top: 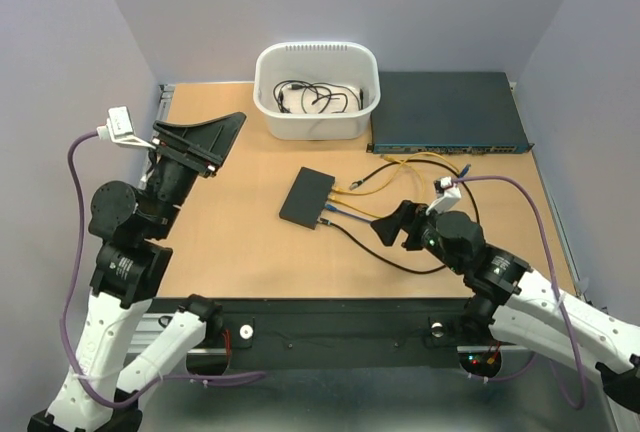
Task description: Insert the plug into the switch port
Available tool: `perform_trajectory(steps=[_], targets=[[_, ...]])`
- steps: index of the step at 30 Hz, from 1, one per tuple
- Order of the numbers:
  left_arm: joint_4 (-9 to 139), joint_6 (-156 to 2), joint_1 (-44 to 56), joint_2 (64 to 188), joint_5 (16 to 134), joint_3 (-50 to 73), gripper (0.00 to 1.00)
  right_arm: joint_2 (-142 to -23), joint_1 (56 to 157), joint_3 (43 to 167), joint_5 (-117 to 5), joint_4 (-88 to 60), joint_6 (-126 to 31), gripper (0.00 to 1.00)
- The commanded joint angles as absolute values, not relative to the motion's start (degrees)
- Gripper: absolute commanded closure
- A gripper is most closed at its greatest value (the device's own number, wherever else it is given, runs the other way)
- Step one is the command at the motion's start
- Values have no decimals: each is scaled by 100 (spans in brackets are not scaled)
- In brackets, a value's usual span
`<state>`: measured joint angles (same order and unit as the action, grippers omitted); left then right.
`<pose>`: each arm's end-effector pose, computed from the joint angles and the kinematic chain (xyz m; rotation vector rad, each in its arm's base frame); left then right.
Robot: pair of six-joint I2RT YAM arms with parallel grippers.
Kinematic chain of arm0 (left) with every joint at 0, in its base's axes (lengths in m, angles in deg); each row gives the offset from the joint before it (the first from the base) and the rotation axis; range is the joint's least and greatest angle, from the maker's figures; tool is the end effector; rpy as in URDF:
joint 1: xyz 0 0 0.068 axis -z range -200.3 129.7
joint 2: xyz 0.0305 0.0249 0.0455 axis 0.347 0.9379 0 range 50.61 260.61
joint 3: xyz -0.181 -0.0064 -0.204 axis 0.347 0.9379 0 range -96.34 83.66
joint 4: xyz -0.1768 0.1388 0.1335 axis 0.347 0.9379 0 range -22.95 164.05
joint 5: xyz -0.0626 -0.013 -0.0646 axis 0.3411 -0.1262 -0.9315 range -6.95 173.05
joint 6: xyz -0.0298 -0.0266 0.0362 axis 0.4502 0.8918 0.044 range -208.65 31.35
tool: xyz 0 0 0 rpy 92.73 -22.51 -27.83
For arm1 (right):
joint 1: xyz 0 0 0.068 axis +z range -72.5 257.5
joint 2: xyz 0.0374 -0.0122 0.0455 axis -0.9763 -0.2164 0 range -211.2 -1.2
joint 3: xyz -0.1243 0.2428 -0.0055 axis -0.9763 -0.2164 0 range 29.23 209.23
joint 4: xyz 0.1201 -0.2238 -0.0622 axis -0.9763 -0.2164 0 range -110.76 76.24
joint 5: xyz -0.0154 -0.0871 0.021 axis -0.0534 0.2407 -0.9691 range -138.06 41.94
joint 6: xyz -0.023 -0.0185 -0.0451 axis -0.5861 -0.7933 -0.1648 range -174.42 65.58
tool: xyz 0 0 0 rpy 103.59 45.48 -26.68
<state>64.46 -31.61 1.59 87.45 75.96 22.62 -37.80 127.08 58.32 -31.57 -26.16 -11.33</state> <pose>0.0959 -0.0432 0.4762 -0.2462 1.1756 -1.2918 0.1118 0.1157 0.2616 0.0889 1.9874 0.8060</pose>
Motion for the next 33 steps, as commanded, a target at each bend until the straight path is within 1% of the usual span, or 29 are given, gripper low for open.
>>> perform_trajectory(steps=[1, 6, 7, 9, 16, 25, 33], targets=[[6502, -2949, 202, 8674, 7891, 1425, 18, -3933, 12751, 6026, -3005, -2396, -1232, 0], [6837, -3029, 193, 8744, 7971, 1045, 17, -4426, 12751, 6175, -2952, -2299, -1276, 0], [6846, -3055, 193, 8744, 7971, 1019, 15, -4618, 12751, 6210, -2952, -2290, -1302, 0], [6872, -3133, 193, 8788, 8067, 975, 1, -4777, 12742, 6307, -2952, -2255, -1329, 0], [7223, -3257, 193, 8911, 8261, 695, 1, -5129, 12751, 6395, -2943, -2141, -1364, 0], [7602, -3486, 193, 9052, 8674, 289, 1, -5147, 12742, 6413, -3075, -2088, -1346, 0], [7707, -3688, 202, 9245, 8630, 69, 1, -5253, 12751, 6439, -3198, -2079, -1373, 0]])
